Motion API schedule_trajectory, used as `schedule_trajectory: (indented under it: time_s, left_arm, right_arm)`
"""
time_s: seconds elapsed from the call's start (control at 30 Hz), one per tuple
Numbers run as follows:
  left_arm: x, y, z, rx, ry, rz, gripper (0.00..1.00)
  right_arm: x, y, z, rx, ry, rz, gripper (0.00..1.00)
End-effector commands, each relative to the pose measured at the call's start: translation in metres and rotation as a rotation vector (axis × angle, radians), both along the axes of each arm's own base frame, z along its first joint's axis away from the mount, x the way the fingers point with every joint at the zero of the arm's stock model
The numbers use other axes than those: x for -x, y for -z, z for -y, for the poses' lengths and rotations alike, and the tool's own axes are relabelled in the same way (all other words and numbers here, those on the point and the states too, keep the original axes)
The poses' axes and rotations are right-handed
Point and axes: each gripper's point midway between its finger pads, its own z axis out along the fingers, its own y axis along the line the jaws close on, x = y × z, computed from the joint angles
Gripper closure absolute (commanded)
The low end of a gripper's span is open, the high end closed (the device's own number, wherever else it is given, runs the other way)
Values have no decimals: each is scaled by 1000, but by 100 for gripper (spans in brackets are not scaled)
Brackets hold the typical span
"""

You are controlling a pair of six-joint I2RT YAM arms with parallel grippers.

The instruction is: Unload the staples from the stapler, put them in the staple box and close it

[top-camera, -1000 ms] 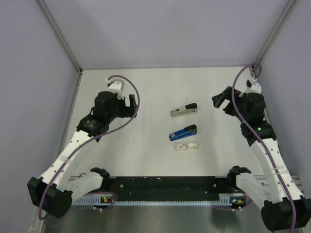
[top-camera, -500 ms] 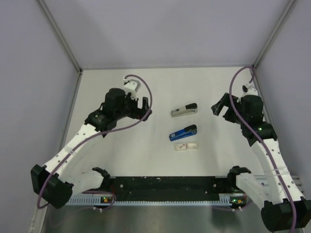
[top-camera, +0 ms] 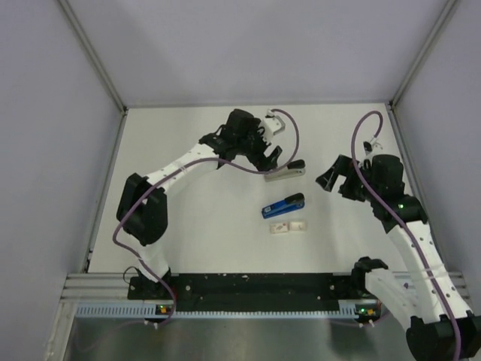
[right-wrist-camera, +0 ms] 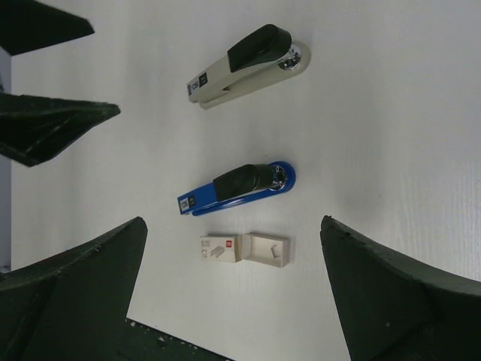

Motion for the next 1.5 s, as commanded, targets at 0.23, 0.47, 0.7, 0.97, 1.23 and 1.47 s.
schedule_trajectory:
  time_s: [0.23,0.47,0.7,0.97,1.23,1.47]
  left_arm:
    - [-18,3,57,132,356,135,2]
    - [-35,24,77,195,351,134,2]
    - [-53,35,95,199,338,199,2]
    - [-60,51,108,142,346,244,2]
    - [-61,67,111,38,364,240,8]
    - [-55,80,111,-41,402,201,9]
  right_arm:
    - [29,-9,-19,-65,-123,26,1]
    - [34,-7,-18,-67,-126,18,1]
    - [38,-6,-21,-87,-130,10,2]
    - [39,-5,-22,-96,-131,4,2]
    - [39,-1,-23,-99,-137,-12,2]
    - [41,0,-25,-108,-147,-17,2]
